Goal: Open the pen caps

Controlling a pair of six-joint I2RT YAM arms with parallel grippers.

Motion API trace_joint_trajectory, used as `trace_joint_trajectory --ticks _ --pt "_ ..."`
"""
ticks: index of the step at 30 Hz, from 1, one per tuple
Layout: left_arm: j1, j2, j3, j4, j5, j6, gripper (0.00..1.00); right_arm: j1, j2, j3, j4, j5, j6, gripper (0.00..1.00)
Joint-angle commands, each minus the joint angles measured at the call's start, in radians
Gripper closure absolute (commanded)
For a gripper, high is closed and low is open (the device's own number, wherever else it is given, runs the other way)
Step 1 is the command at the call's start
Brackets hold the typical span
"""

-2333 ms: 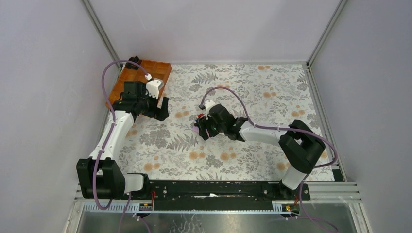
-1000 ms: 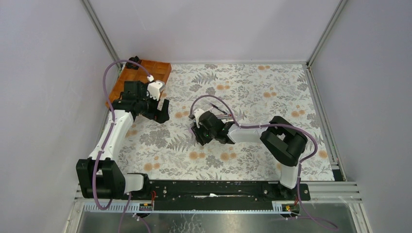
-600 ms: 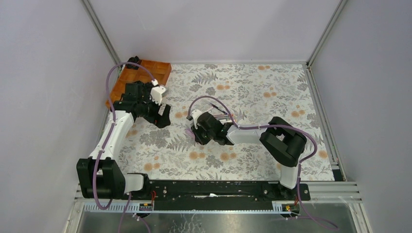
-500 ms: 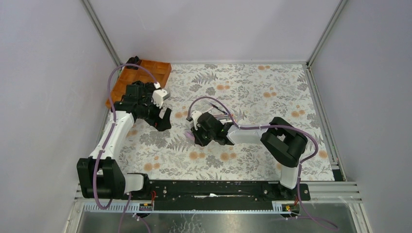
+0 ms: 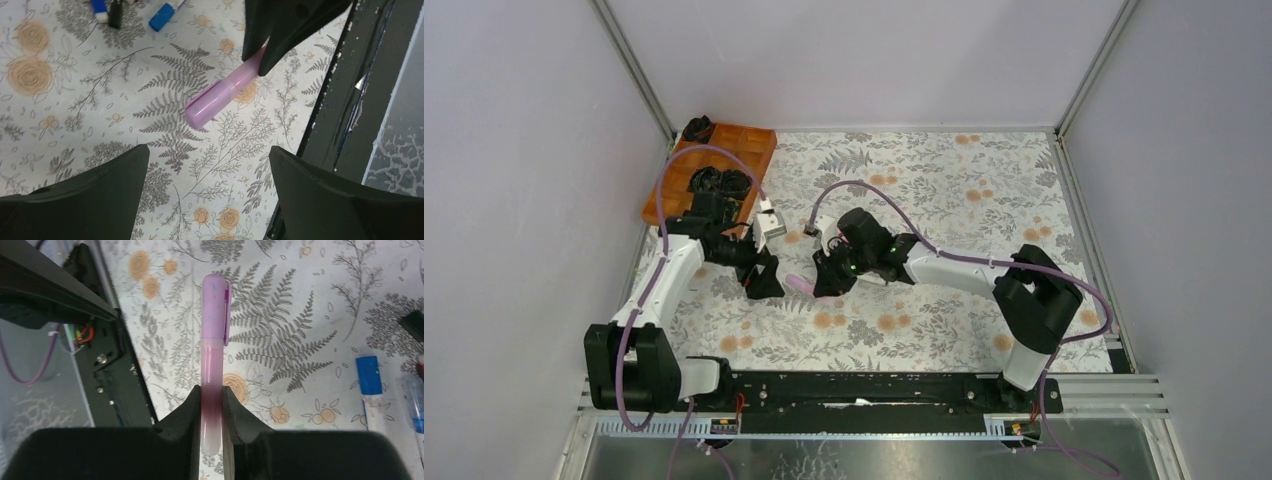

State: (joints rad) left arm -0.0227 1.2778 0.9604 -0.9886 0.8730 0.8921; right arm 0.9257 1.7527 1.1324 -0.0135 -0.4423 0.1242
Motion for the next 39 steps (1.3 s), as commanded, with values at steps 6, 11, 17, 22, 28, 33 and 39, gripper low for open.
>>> trace_joint_trajectory --ticks 6,11,17,22,28,33,39 --pt "-0.035 -0.053 -0.056 -0.026 0.132 0.143 0.02 -0.041 -0.036 0.064 0.003 -0.256 0.046 1.0" --pt "-0.038 -0.031 -0.05 -0.017 0.156 0.165 0.04 -0.041 -0.022 0.1 -0.021 -0.351 0.046 1.0" --pt "-0.068 -0.012 -0.033 -0.044 0.154 0.194 0.24 -0.042 -0.014 0.137 -0.061 -0.384 0.032 1.0" --pt "-0.105 -0.039 -0.024 -0.072 0.125 0.224 0.59 -0.041 -0.012 0.15 -0.076 -0.367 0.024 1.0" --pt "-0.146 -0.067 -0.011 -0.106 0.11 0.24 1.0 -0.04 0.013 0.172 -0.089 -0.382 0.025 0.6" --pt "-0.154 -0.07 0.011 -0.105 0.134 0.202 1.0 -0.039 0.05 0.189 -0.083 -0.433 0.041 0.43" --pt "-0.154 -0.078 0.035 -0.104 0.147 0.176 1.0 -0.04 0.074 0.188 -0.083 -0.485 0.041 0.5"
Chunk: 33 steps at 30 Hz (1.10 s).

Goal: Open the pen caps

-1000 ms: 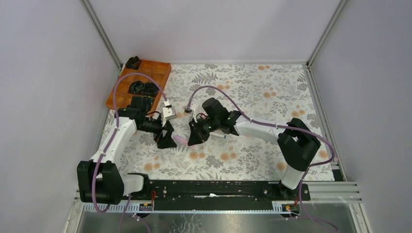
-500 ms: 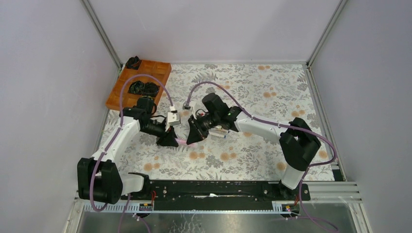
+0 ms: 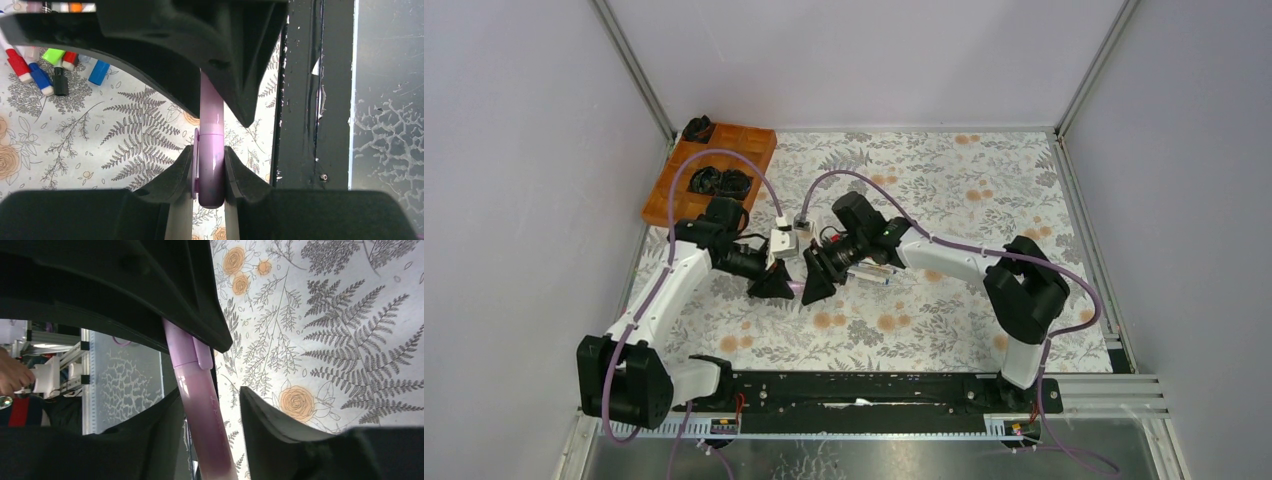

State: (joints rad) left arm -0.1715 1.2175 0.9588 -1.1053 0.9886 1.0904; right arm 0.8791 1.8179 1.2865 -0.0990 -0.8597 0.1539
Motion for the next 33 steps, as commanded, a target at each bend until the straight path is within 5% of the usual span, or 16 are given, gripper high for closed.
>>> trace_joint_trajectory --ticks 1,7,15,24,29,33 --pt "-0.005 -0.016 0.041 0.013 0.029 -0.027 1.0 0.007 0.002 0.03 0.005 -0.066 0.012 0.57" --pt "-0.004 0.003 0.054 0.008 0.009 -0.041 1.0 0.007 -0.071 -0.014 0.006 0.011 -0.003 1.0" --pt "0.025 0.081 0.109 -0.108 -0.085 0.059 1.0 0.006 -0.149 -0.051 -0.159 0.183 -0.127 1.0" --pt "0.263 0.154 0.245 -0.349 -0.195 0.301 1.0 -0.015 -0.268 -0.184 -0.183 0.293 -0.178 1.0" --pt "0.293 0.127 0.165 -0.271 -0.154 0.296 1.0 -0.032 -0.293 -0.189 -0.168 0.322 -0.16 1.0" --pt "0.282 0.088 0.052 0.006 -0.131 0.079 1.0 -0.081 -0.317 -0.209 -0.141 0.429 -0.092 1.0"
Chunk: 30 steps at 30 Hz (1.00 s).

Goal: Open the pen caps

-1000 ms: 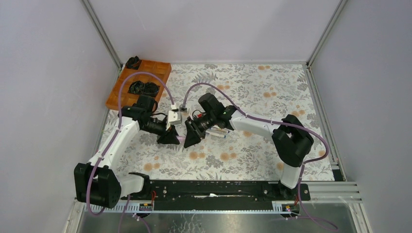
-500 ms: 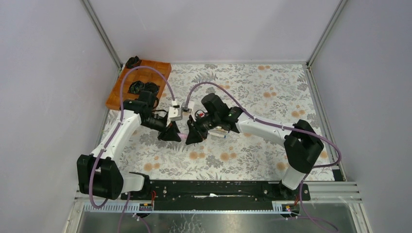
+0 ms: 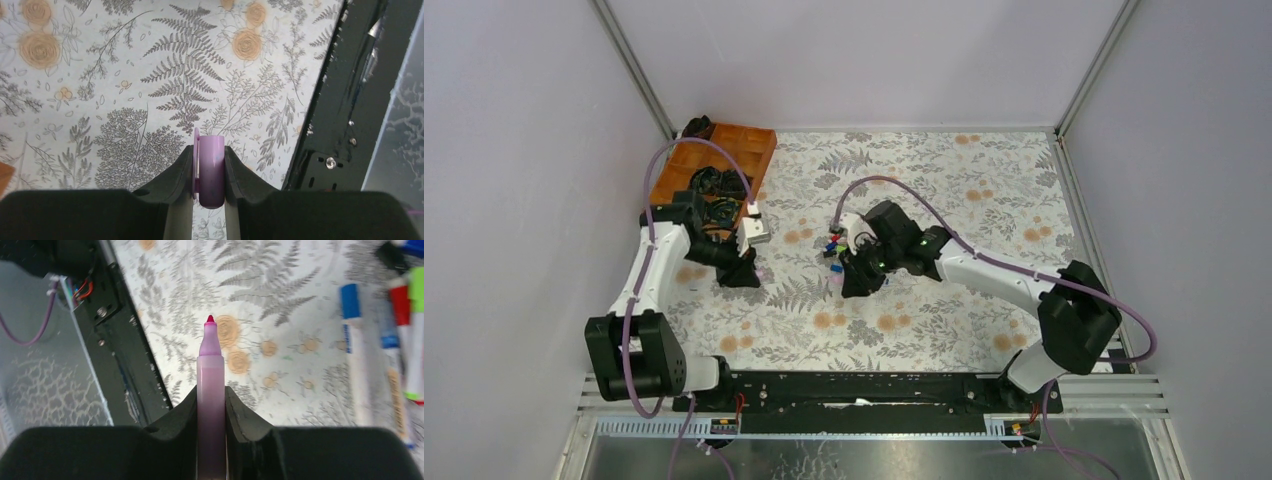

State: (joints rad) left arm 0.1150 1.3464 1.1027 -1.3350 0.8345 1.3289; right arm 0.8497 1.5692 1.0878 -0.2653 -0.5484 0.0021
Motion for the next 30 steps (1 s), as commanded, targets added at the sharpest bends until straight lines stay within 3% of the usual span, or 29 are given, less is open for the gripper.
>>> trace_joint_trajectory --ticks 1,5,8,14,22,26,30 --pt "-0.017 -0.049 -0.132 0.346 0.0 -0.253 1.0 -0.069 -0.078 -0.028 0.037 0.19 0.084 1.0" --pt "-0.135 -0.089 -0.309 0.728 -0.231 -0.511 1.0 -0.144 -0.112 -0.095 0.078 0.477 0.192 1.0" --pt "-0.219 -0.093 -0.412 0.914 -0.389 -0.581 1.0 -0.21 -0.109 -0.132 0.056 0.693 0.295 1.0" --pt "-0.236 -0.02 -0.429 0.987 -0.448 -0.621 1.0 -0.262 -0.083 -0.182 0.074 0.964 0.357 1.0" --pt "-0.254 -0.001 -0.451 1.019 -0.505 -0.602 0.99 -0.349 0.019 -0.197 0.134 1.092 0.387 1.0" --pt "-0.258 0.014 -0.453 1.01 -0.504 -0.593 0.87 -0.371 0.076 -0.188 0.139 1.088 0.395 1.0" --pt "-0.259 0.017 -0.422 0.95 -0.444 -0.599 0.48 -0.374 0.115 -0.182 0.129 1.079 0.401 1.0"
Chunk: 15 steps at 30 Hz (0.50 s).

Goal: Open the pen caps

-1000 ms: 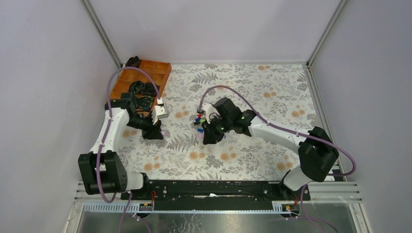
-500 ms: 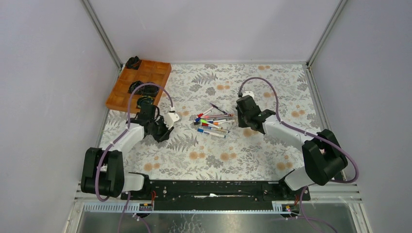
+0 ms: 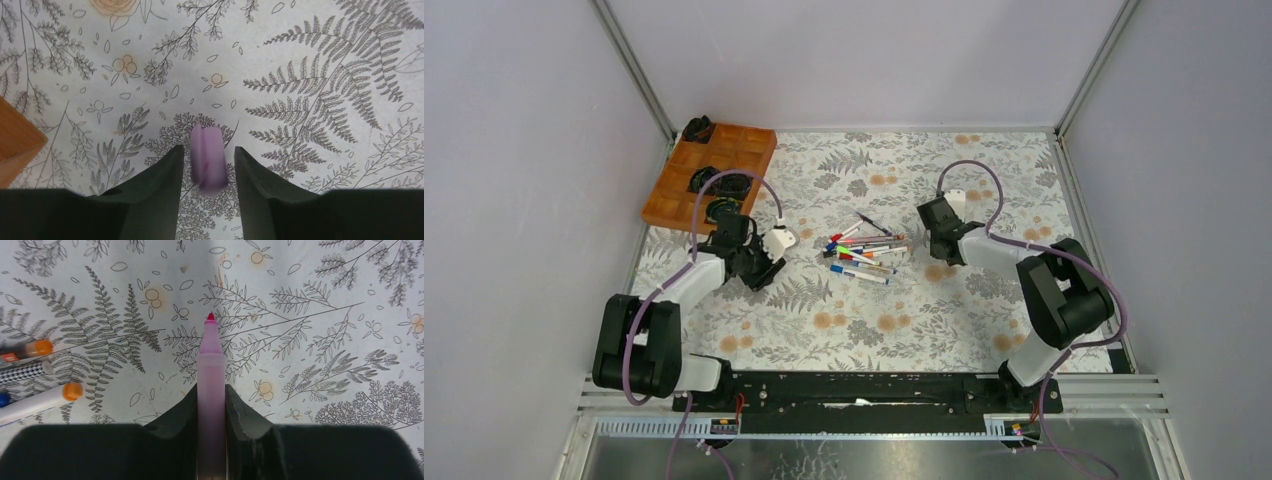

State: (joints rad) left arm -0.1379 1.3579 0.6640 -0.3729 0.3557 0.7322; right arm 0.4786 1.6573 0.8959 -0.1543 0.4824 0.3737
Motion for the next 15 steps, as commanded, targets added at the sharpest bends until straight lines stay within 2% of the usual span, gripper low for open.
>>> trace_joint_trajectory --ticks 1,5,8,15 --pt "-0.006 0.0 0.029 -0.038 0.056 0.0 0.38 -0.005 0.033 0.008 0.018 0.043 0.032 1.0" --pt "-0.006 -0.025 0.096 -0.159 0.143 0.013 0.04 -0.015 0.049 -0.001 0.025 0.019 0.04 1.0" --pt "-0.006 -0.035 0.161 -0.231 0.162 0.009 0.02 -0.022 0.057 -0.005 0.029 -0.01 0.046 0.98" --pt "0.008 -0.045 0.346 -0.373 0.172 -0.036 0.01 -0.034 0.059 0.0 0.007 -0.06 0.044 0.84"
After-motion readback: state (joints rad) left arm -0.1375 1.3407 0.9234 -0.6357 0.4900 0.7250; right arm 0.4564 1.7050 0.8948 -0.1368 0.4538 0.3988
